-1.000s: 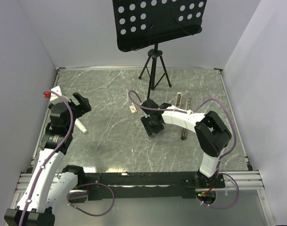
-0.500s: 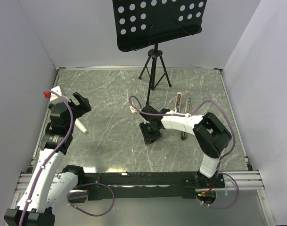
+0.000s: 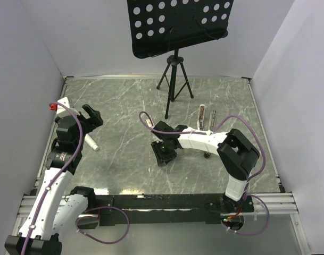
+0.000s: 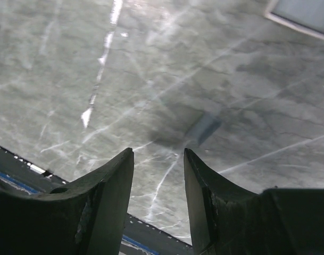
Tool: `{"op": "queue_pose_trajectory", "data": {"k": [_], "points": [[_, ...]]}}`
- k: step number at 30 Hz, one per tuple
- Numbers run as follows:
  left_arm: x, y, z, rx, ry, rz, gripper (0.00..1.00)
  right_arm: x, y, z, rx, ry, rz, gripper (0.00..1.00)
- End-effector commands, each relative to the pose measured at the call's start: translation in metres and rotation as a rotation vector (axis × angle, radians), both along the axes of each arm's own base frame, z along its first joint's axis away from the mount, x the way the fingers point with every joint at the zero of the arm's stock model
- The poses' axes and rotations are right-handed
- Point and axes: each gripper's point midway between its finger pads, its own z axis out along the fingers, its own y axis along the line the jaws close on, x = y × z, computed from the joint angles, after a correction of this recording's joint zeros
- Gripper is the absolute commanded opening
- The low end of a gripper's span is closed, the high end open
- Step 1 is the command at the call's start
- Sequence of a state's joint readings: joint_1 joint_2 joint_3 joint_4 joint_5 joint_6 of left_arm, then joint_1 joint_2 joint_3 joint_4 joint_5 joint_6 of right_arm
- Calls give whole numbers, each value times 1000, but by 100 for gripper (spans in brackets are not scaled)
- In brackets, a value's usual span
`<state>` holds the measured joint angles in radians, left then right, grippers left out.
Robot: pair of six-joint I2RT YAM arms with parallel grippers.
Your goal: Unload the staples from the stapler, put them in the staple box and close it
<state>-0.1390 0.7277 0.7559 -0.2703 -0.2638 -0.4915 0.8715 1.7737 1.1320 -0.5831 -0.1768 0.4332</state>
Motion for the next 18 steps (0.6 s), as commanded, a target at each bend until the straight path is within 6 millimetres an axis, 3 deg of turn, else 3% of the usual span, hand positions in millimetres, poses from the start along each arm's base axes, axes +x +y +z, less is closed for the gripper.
{"op": "queue_pose_trajectory", "data": {"k": [1,6,11,18], "points": [[-1,3,11,8,-45,15,97,16,9,24,20,-94,33,50],[-1,3,11,8,-46,15,97,32,-6,33,-24,-258,178,52],[-1,3,9,6,-42,14,97,46,-19,20,-155,-312,314,52],[1,0,7,2,-34,1,97,47,-19,9,-136,-356,448,57]]}}
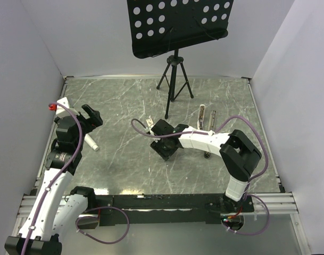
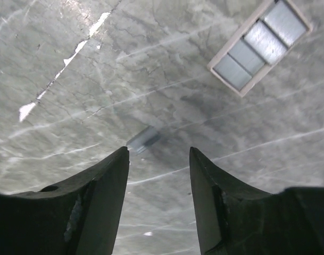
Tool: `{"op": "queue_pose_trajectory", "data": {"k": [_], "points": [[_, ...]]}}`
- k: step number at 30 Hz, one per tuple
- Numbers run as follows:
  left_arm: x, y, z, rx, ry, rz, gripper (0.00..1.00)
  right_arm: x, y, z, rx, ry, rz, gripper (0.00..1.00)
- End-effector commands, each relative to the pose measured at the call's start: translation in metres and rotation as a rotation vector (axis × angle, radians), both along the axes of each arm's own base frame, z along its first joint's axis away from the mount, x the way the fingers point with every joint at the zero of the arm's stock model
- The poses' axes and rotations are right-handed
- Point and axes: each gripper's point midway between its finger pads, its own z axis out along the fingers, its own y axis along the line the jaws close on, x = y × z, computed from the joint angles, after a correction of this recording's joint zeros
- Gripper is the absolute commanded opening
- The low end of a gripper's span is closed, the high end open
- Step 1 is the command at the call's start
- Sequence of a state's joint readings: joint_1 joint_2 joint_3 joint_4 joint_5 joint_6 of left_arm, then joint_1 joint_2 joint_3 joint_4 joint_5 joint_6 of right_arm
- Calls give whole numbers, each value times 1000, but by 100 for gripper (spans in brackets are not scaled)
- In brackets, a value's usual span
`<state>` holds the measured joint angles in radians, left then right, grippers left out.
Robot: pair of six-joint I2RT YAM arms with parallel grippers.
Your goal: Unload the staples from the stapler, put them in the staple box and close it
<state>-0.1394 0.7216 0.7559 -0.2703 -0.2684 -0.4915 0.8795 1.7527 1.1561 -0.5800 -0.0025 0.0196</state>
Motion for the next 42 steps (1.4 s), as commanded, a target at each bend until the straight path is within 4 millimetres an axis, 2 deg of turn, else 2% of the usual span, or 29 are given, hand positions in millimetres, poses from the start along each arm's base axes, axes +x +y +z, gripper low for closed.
{"op": "queue_pose_trajectory", "data": {"k": [1,10,24,33,42], "points": [[2,-2,5,1,-28,-6,97,4,8,1,18,-51,143,59],[2,-4,6,-1,-31,-15,97,-11,10,-8,30,8,209,60],[1,-9,4,6,-26,-27,97,-13,3,-28,-40,48,214,58],[1,-8,6,5,-31,-22,97,1,2,-32,-78,6,165,52],[1,-7,6,10,-29,-21,97,13,8,-27,-73,-31,105,50]]}}
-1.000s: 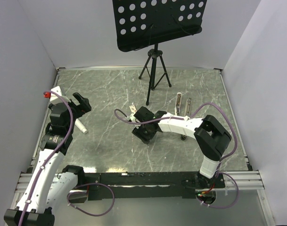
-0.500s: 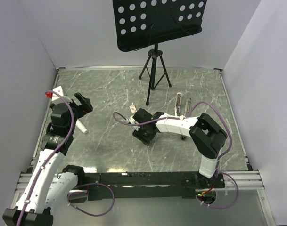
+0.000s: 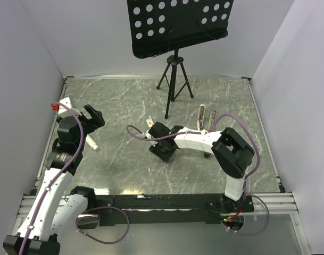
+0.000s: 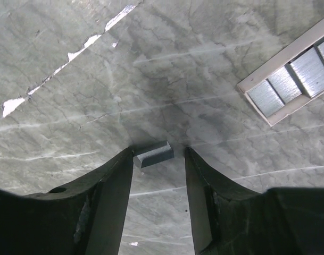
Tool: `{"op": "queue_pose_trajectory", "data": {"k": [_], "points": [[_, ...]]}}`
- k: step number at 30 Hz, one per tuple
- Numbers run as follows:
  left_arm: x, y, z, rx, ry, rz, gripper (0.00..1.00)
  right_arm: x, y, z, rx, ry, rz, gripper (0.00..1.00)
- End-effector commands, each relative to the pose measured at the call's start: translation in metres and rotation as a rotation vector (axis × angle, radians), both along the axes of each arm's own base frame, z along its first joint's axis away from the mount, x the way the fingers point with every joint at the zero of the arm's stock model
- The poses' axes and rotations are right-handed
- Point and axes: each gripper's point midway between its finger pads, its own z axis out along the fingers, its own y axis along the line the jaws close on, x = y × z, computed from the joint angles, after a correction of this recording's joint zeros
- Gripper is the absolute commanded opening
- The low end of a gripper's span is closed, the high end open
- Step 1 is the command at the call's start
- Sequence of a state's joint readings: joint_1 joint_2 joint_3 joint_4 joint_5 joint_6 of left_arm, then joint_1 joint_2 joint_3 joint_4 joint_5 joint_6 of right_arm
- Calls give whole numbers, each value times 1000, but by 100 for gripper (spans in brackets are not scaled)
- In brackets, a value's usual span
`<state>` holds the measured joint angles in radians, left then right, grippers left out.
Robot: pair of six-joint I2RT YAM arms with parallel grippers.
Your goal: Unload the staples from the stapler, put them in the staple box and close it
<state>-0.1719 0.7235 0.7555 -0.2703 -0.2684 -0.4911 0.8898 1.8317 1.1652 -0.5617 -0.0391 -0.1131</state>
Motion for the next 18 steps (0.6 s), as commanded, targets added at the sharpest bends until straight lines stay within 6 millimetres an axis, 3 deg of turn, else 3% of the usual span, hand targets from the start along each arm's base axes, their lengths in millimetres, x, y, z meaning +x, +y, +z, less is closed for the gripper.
{"op": "queue_pose_trajectory", "data": {"k": [1,18], "points": [[1,3,7,7,-33,13,97,17,4,-5,-23,-58,-48,49],[1,3,6,11,-30,15,97,4,-5,-2,-28,-14,-107,46]]}}
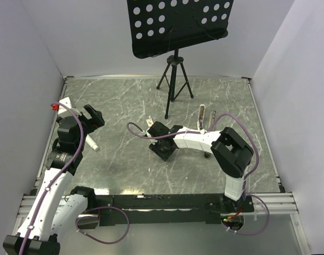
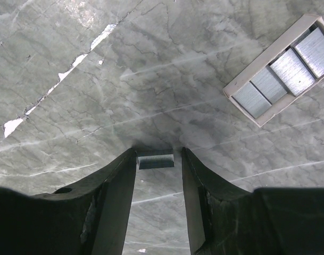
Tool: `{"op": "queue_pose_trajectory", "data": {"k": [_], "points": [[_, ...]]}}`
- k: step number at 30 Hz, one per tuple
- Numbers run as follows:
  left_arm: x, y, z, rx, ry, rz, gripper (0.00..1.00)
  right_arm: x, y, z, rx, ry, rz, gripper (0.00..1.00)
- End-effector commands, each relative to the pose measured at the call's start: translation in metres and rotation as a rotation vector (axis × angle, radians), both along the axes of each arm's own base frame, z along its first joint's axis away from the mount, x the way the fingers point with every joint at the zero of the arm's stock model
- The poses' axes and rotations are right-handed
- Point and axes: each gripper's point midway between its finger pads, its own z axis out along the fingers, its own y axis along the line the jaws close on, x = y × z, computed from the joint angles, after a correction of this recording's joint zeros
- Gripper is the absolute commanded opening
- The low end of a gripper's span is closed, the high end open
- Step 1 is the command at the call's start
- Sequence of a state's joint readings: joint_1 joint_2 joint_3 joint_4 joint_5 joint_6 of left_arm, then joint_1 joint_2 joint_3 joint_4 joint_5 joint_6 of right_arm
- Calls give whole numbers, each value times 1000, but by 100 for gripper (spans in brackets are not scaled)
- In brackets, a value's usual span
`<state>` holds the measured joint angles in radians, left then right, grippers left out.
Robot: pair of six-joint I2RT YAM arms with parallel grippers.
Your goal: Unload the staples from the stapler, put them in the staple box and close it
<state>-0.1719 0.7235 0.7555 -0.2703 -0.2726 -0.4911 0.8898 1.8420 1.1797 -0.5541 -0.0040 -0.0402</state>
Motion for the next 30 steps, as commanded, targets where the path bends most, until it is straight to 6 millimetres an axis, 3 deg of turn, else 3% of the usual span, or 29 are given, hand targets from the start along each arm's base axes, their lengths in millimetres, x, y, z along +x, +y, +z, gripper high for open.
{"op": "queue_pose_trajectory", "data": {"k": [1,11,30], "points": [[1,2,7,9,-32,12,97,-2,-9,-2,-30,1,-31,46],[1,3,6,11,-30,14,97,-7,-4,-1,-15,6,-27,42],[0,4,6,11,-29,22,97,13,0,26,-30,-44,-132,38]]}}
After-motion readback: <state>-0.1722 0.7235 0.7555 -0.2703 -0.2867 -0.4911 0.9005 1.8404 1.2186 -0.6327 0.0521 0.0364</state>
